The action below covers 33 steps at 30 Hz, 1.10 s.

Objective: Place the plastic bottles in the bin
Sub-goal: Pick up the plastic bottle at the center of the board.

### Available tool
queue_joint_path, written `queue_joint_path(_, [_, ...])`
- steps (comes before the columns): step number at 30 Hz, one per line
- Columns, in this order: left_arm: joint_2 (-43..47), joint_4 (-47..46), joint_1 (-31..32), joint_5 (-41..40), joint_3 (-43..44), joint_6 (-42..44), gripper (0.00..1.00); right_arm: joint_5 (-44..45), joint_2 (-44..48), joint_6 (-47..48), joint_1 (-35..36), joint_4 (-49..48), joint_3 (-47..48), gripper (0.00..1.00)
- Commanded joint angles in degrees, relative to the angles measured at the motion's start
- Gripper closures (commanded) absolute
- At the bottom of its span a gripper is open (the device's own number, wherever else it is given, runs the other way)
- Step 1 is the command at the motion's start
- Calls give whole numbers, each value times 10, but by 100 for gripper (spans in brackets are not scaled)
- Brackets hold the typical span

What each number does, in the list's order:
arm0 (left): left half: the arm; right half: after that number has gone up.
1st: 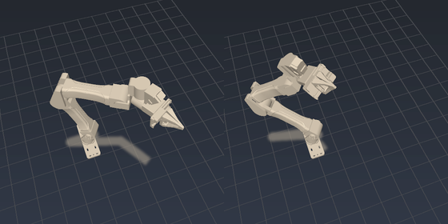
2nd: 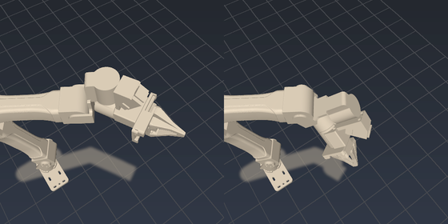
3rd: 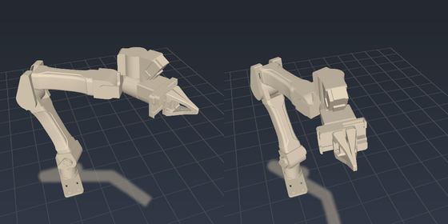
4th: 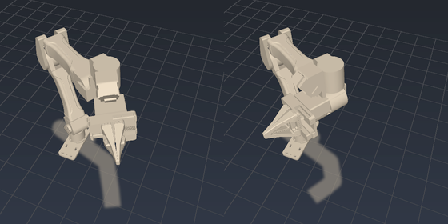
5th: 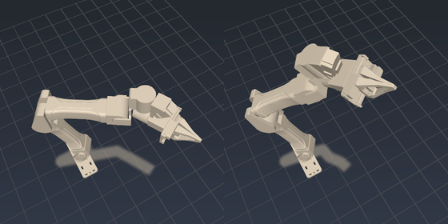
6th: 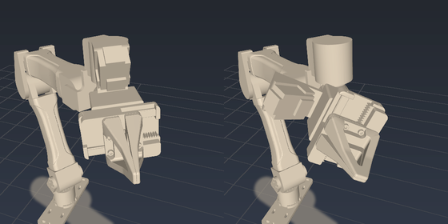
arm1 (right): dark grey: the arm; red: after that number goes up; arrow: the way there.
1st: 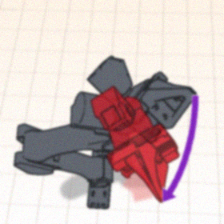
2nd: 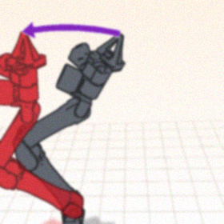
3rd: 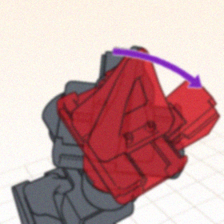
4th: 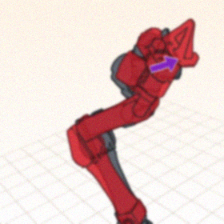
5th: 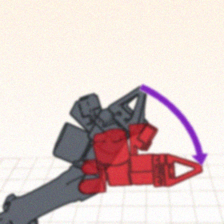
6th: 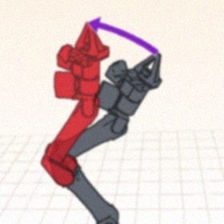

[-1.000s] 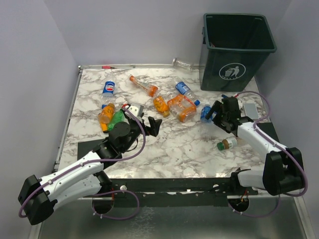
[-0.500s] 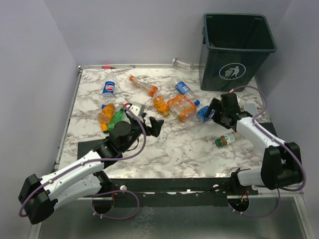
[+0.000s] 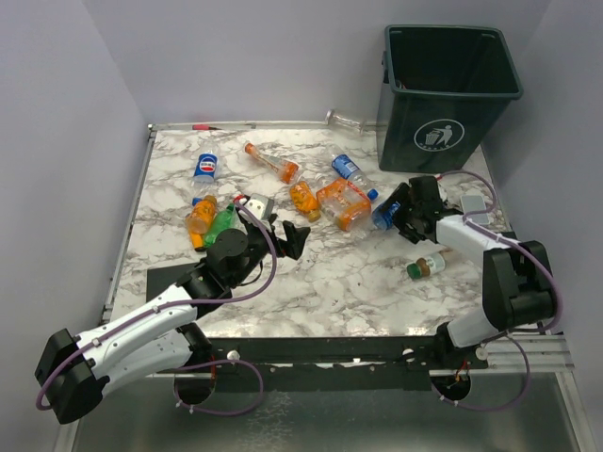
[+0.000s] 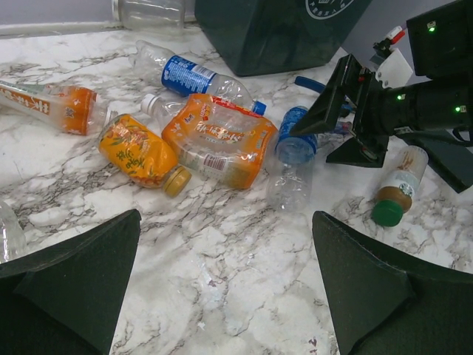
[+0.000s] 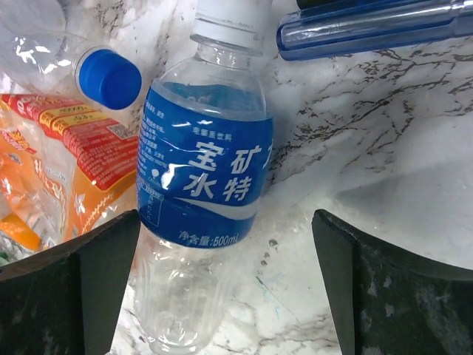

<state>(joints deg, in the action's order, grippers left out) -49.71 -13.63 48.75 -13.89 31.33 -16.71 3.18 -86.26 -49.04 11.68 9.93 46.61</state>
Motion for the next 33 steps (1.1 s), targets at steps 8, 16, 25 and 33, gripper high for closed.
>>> queue_joint_path(8, [3,-2,-2,14,11,-3,1,-22,-69,-48,1,-90,-20,19])
queue_joint_path(16, [-4,-10,-2,26,10,-11,1,-27,65,-3,6,-94,-74,53])
queue_joint_path(25, [-21,-124,-2,305,-7,-51,1,-171,312,93,122,-228,-147,53])
queue_joint_path(33, [-53,-194,-1,431,-14,-104,1,-178,333,85,248,-373,-163,53])
